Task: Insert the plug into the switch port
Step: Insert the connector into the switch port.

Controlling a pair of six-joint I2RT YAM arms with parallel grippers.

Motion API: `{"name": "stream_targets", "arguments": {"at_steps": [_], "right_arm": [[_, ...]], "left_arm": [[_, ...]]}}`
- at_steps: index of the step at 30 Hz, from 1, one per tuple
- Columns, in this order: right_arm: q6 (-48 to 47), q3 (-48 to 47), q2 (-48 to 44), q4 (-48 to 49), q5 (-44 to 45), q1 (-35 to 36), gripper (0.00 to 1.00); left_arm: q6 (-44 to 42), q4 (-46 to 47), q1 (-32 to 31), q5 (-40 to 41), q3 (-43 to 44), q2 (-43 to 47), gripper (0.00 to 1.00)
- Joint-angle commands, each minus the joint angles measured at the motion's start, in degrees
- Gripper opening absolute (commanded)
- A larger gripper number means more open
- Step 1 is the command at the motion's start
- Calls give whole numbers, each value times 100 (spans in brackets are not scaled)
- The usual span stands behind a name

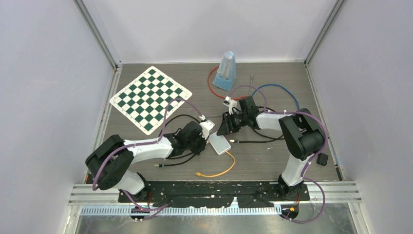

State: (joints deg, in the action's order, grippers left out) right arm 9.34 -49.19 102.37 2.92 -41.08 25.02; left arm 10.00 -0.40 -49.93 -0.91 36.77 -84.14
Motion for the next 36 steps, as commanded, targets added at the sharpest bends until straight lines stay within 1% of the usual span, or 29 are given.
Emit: {"name": "stream_targets", "arguments": {"at_steps": [1,6,8,10,12,17,22,29,36], "right_arm": [[-100,145,-82,-393,338,-4,39],[-95,199,-8,-387,351,-12,35],[-88,276,33,-336,278,-53,31],[-56,315,76,-245,148,-117,27],[-48,320,112,-154,85,-191,26],[-3,311,257,-114,7,-285,25],[65,389,248,-23,-21,-291,25],[65,404,234,-24,-9,-295,26],[83,406,249,-35,7,-296,26]], "left_arm": [[28,-85,-17,46,0,-226,0],[105,-180,-17,38,-95,-91,0],[106,-214,-17,38,-175,20,0],[101,-194,-17,207,-261,130,0],[51,-108,-17,228,-320,169,0],[36,-169,-17,195,-159,-31,0],[88,-69,-17,152,-228,-79,0],[142,-277,-17,210,-208,-19,0],[91,-510,-17,233,38,-215,0]]}}
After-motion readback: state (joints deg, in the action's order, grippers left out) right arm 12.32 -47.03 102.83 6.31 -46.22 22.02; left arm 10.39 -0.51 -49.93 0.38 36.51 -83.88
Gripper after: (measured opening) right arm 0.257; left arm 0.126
